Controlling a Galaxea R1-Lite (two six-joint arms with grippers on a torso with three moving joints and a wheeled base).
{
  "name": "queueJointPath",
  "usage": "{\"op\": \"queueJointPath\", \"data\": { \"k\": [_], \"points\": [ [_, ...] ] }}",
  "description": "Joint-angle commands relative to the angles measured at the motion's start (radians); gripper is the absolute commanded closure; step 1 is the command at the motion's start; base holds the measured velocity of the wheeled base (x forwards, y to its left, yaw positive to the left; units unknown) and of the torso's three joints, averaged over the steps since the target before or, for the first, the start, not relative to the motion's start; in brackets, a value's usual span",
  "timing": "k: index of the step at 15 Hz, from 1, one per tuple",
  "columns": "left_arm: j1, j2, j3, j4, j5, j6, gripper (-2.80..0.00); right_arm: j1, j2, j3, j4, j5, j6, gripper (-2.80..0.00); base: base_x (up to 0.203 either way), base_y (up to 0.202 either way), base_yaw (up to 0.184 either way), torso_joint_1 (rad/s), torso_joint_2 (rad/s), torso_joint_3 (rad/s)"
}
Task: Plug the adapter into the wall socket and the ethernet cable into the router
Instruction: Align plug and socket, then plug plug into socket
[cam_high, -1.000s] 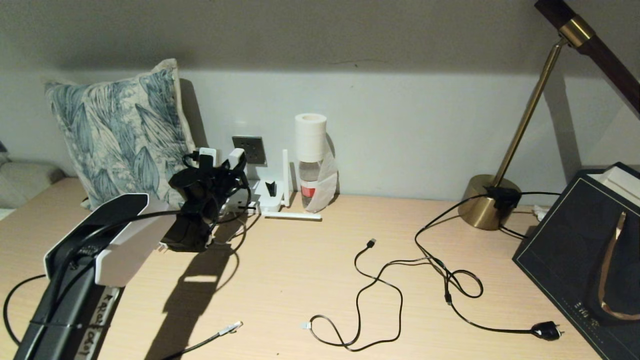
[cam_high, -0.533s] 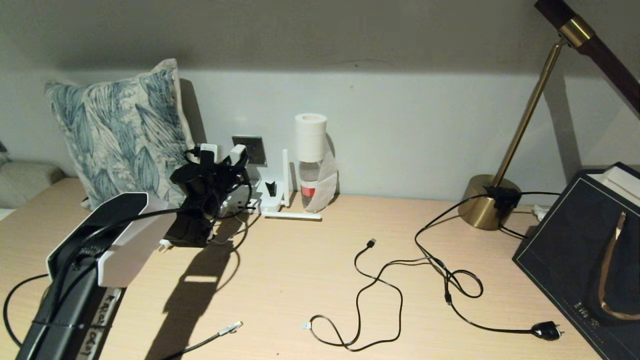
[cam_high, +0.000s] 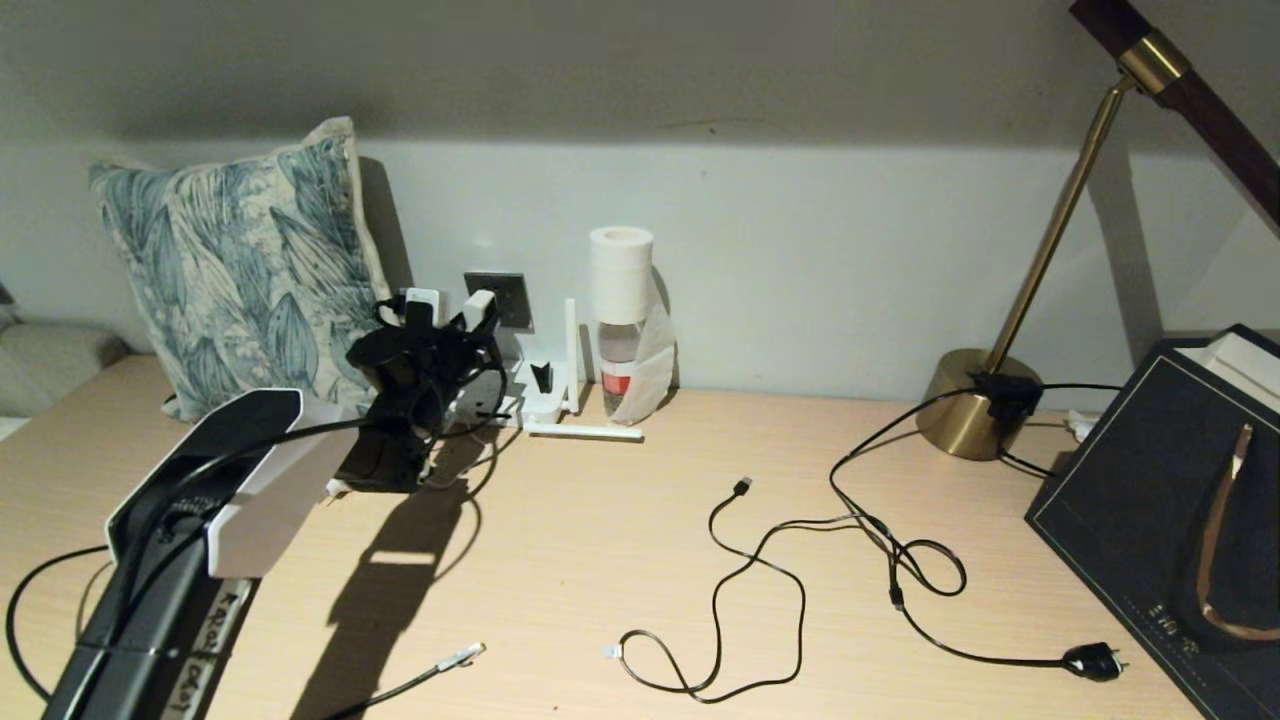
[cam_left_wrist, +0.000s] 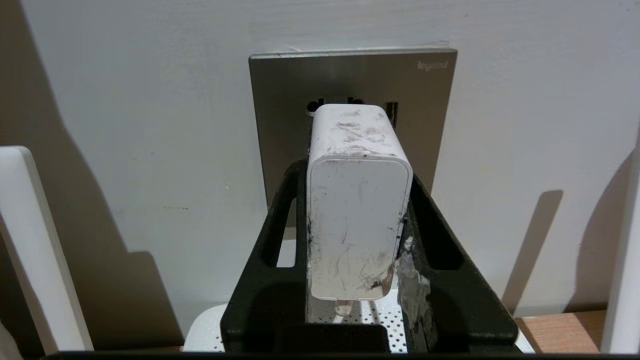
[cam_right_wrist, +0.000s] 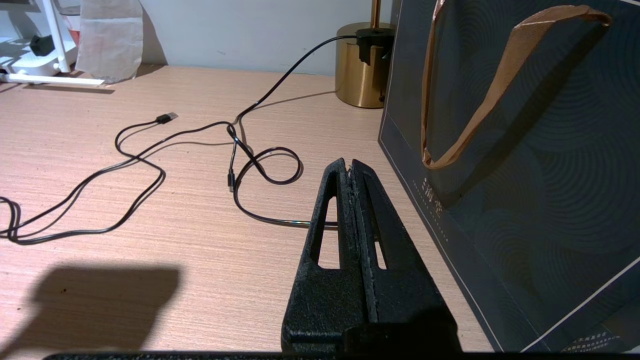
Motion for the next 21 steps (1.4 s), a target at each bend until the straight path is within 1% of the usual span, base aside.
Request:
{"op": "queueJointPath", "data": {
  "k": [1,9,15,17,18,21],
  "points": [
    [0.0,0.008,-0.014,0.0,-0.001,-0.005,0.0,0.0,0.002,0.035,-0.001,0.0,0.0,0.0,0.0,0.0,0.0,0.0,0.0,0.0],
    [-0.003,0.046,-0.08,0.014,0.001,-0.01,0.0,0.0,0.002,0.035,-0.001,0.0,0.0,0.0,0.0,0.0,0.0,0.0,0.0,0.0],
    [-0.003,0.055,-0.085,0.025,-0.001,-0.012,0.0,0.0,0.002,0.035,-0.001,0.0,0.0,0.0,0.0,0.0,0.0,0.0,0.0,0.0],
    [-0.005,0.053,-0.085,0.025,0.001,-0.023,0.0,0.0,0.002,0.035,-0.001,0.0,0.0,0.0,0.0,0.0,0.0,0.0,0.0,0.0],
    [-0.005,0.053,-0.085,0.025,0.004,-0.041,0.0,0.0,0.002,0.035,-0.001,0.0,0.0,0.0,0.0,0.0,0.0,0.0,0.0,0.0],
    [-0.005,0.046,-0.085,0.025,0.007,-0.044,0.0,0.0,0.001,0.035,-0.001,0.0,0.0,0.0,0.0,0.0,0.0,0.0,0.0,0.0]
  ]
}}
